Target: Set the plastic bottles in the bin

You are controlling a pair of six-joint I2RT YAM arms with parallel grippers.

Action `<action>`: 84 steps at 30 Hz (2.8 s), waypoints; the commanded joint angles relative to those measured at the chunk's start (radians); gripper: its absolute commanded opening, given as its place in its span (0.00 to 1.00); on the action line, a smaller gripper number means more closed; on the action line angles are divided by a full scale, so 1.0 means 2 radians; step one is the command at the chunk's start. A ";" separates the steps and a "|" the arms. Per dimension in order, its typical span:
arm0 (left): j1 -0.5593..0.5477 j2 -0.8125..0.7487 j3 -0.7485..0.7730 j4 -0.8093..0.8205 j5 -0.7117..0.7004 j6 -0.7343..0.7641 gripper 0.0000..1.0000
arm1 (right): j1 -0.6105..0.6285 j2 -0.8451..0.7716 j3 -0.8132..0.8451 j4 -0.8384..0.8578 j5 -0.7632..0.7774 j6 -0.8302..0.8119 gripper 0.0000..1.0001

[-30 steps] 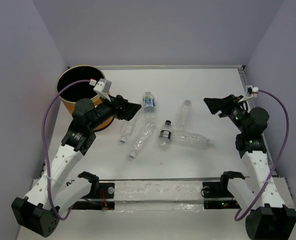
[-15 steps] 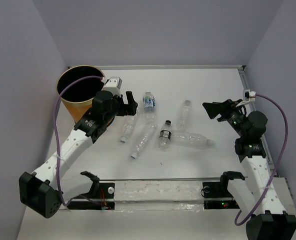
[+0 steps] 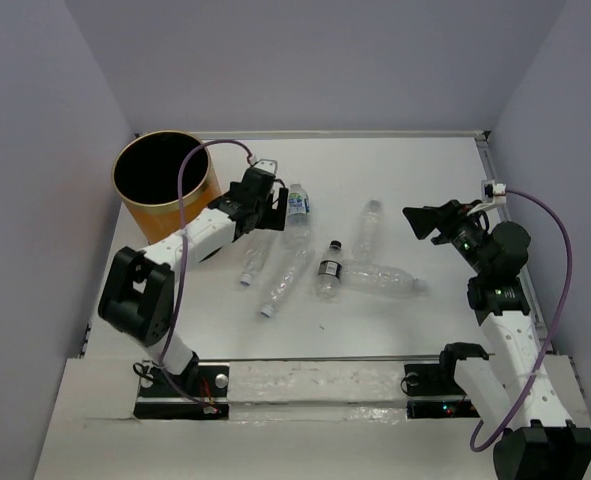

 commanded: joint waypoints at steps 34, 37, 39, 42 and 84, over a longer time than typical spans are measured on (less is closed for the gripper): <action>0.003 -0.081 0.121 -0.029 0.046 0.009 0.51 | 0.014 -0.010 0.004 -0.011 0.015 -0.008 0.77; 0.004 -0.166 0.127 0.006 0.034 -0.003 0.51 | 0.014 -0.003 0.008 -0.013 0.015 -0.005 0.77; 0.008 -0.220 0.121 0.042 -0.021 -0.013 0.51 | 0.019 0.003 0.011 -0.012 0.007 -0.006 0.77; 0.038 -0.250 0.126 0.094 -0.073 -0.022 0.50 | 0.034 0.016 0.014 -0.006 -0.003 -0.006 0.77; 0.134 -0.402 -0.100 0.092 0.159 -0.072 0.99 | 0.341 0.690 0.538 -0.231 0.293 -0.175 1.00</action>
